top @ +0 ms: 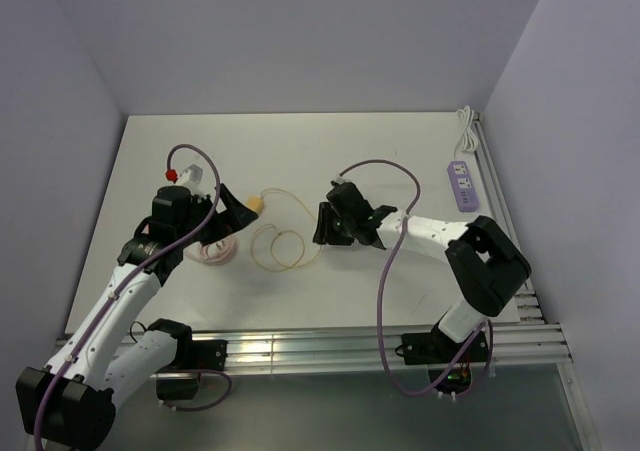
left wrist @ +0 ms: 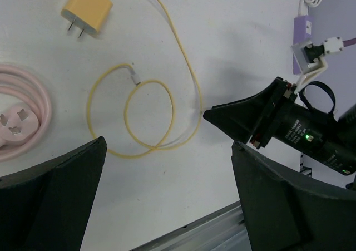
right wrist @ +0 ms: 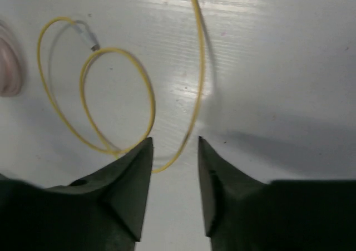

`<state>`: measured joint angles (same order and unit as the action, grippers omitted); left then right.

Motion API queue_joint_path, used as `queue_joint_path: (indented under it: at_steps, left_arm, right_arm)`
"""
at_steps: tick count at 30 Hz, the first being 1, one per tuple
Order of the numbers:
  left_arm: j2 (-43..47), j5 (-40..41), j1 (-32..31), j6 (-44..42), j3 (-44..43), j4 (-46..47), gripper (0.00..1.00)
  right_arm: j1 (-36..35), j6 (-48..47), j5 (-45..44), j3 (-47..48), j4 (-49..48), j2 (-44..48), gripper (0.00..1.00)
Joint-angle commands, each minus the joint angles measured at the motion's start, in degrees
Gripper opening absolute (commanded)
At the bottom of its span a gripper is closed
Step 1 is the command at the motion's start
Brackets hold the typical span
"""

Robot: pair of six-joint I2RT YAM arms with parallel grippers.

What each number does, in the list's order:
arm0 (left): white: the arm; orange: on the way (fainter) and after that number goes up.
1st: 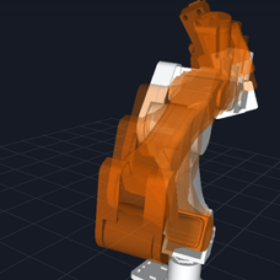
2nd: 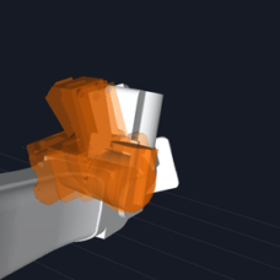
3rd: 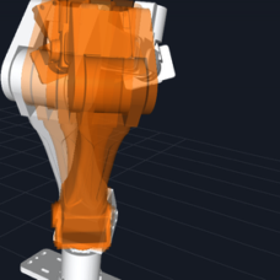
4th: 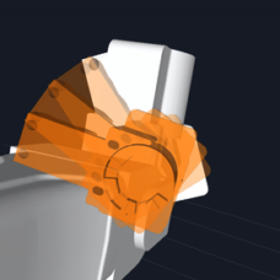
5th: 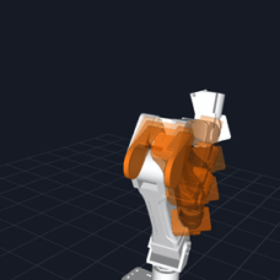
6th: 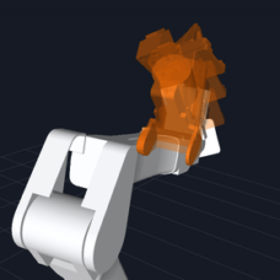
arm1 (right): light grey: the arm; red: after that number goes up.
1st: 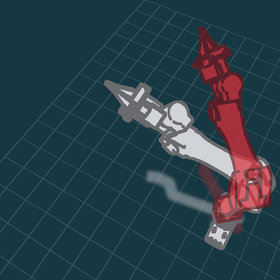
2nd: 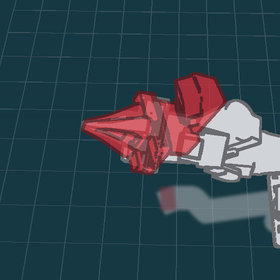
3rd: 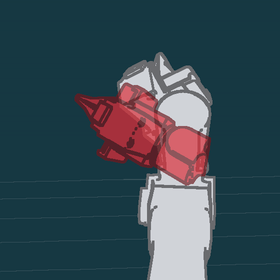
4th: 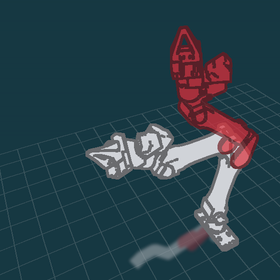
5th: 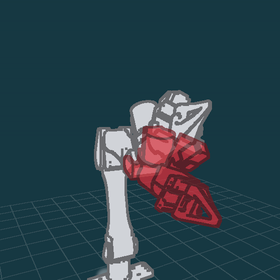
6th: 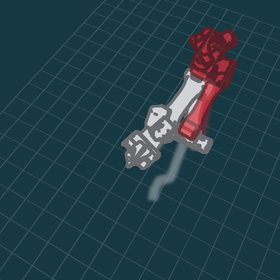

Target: Insert the plug

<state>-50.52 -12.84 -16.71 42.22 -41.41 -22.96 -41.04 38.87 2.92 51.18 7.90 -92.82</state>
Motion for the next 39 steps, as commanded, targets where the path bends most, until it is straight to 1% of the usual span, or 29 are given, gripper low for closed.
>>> queue_joint_path:
  at_steps: [1,2,3,6,8,10,13,15,17,18,19,21,24,26,28,31,33,35,37,39]
  left_arm:
    - [-0.45,-1.13,-0.25,-1.26,-1.92,1.96,0.99]
    - [-0.37,-0.96,-0.25,-1.35,-2.53,1.69,1.0]
    - [-0.19,-0.61,-0.25,-1.35,-2.8,1.34,0.99]
    - [-0.02,-0.26,-0.25,-1.79,-3.42,-0.15,0.99]
    - [0.33,-0.08,-0.25,-1.88,-3.24,-0.33,0.99]
    - [0.34,0.01,-0.25,-1.87,-3.15,-0.5,0.99]
    - [0.86,0.45,-0.25,-1.96,-3.85,-1.38,1.0]
    - [1.91,2.64,-0.25,-1.96,-4.56,-3.13,1.0]
    - [3.66,5.01,-0.25,-1.79,-5.17,-4.71,1.0]
    - [4.29,8.33,-0.25,-1.44,-5.26,-5.16,0.99]
    - [4.81,9.66,-0.25,-1.35,-5.52,-5.6,0.99]
    - [5.96,12.56,-0.25,-1.35,-5.79,-7.18,1.0]
    - [6.66,12.58,-0.25,-1.52,-5.96,-7.98,0.99]
    - [7.63,12.14,-0.25,-1.79,-5.53,-7.89,0.99]
    - [8.33,9.0,-0.25,-3.27,-5.09,-7.1,0.98]
    - [9.47,7.57,-0.25,-3.81,-4.74,-7.1,0.97]
    - [10.27,7.48,-0.25,-4.07,-4.65,-7.1,0.97]
    - [10.53,7.3,-0.25,-4.34,-4.73,-7.45,0.97]
    - [10.71,6.95,-0.25,-4.69,-4.82,-7.54,0.96]
    - [10.88,6.43,-0.25,-4.86,-4.56,-7.45,0.96]
  right_arm:
    - [-1.67,-2.65,-1.16,1.02,0.88,3.95,0.5]
    - [-2.03,-3.01,-1.6,2.16,1.41,4.31,0.56]
    - [-2.38,-3.45,-2.73,2.87,2.46,4.57,0.59]
    - [-3.35,-6.08,-4.24,6.56,4.22,4.49,0.64]
    - [-3.44,-7.58,-4.24,10.49,4.93,2.21,0.66]
    - [-3.44,-9.86,-4.24,14.28,7.47,-0.42,0.66]
    - [-3.61,-12.85,-4.24,22.18,8.36,-5.17,0.66]
    - [-3.61,-14.08,-4.24,25.27,9.32,-8.42,0.66]
    - [-3.61,-13.83,-3.8,29.49,9.85,-10.53,0.65]
    - [-3.61,-12.69,-3.27,30.98,10.11,-12.55,0.65]
    - [-3.61,-11.81,-3.18,33.44,10.12,-13.78,0.65]
    - [-3.61,-7.88,-0.81,35.73,9.68,-17.29,0.63]
    - [-3.61,-1.46,1.65,39.87,9.24,-21.25,0.62]
    - [-3.61,0.67,2.62,42.68,9.15,-25.12,0.6]
    - [-3.61,2.96,1.4,44.44,9.85,-27.58,0.6]
    - [-3.52,4.1,-0.54,44.89,9.5,-28.56,0.61]
    - [-3.17,2.54,-0.63,45.32,8.89,-29.09,0.61]
    - [-2.91,0.43,-2.21,46.99,10.8,-29.61,0.62]
    - [-2.65,-3.26,-4.05,47.26,11.52,-29.53,0.63]
    - [-1.77,-6.87,-3.88,46.82,11.52,-29.09,0.63]
